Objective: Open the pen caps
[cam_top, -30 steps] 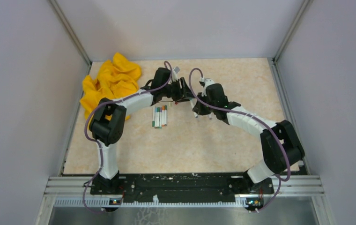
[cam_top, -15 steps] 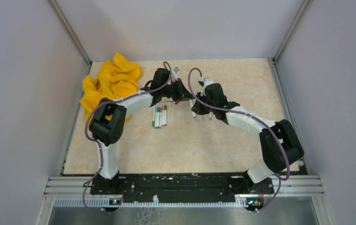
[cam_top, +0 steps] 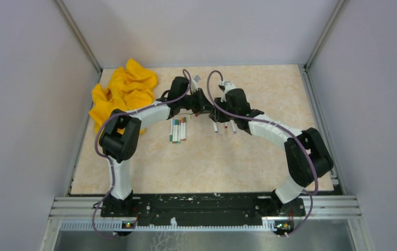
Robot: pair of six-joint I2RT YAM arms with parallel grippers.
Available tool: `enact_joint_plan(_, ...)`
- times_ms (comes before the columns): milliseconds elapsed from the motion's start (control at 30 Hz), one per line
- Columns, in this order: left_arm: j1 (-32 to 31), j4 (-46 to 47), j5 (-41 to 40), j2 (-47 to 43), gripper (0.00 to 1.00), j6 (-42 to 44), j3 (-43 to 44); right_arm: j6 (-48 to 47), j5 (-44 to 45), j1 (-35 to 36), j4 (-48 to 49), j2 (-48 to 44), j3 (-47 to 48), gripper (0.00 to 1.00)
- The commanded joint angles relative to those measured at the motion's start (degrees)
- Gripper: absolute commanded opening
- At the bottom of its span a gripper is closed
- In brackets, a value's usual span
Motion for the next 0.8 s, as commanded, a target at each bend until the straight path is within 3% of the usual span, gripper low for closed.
enact_joint_plan(0,-0.3,1.5,2.2,-3.1,0.0,-0.8,-0.9,0.0,-0.6,0.7,3.6,1.7,3.5,0.3)
enact_joint_plan(133,-0.2,1.4,2.0,-3.3,0.0,-1.1,-0.1,0.0,-0.5,0.7,4.0,2.9,3.3,0.22)
enact_joint_plan(167,-0.2,1.4,1.8,-3.3,0.0,-1.1,0.0,0.0,-0.4,0.7,4.1,3.1,3.1,0.18)
enact_joint_plan(233,-0.2,1.1,1.2,-3.4,0.0,-1.1,0.5,-0.2,-0.3,0.7,4.2,3.4,2.8,0.0)
enact_joint_plan(467,2.4,-8.6,-9.0,-0.8,0.0,5.3,9.4,0.3,0.6,1.2,4.5,0.5,-3.8,0.0)
enact_joint_plan(767,10.6,-8.5,-9.3,6.0,0.0,0.3,15.7,0.8,1.4,2.3,5.8,-2.5,-9.4,0.0)
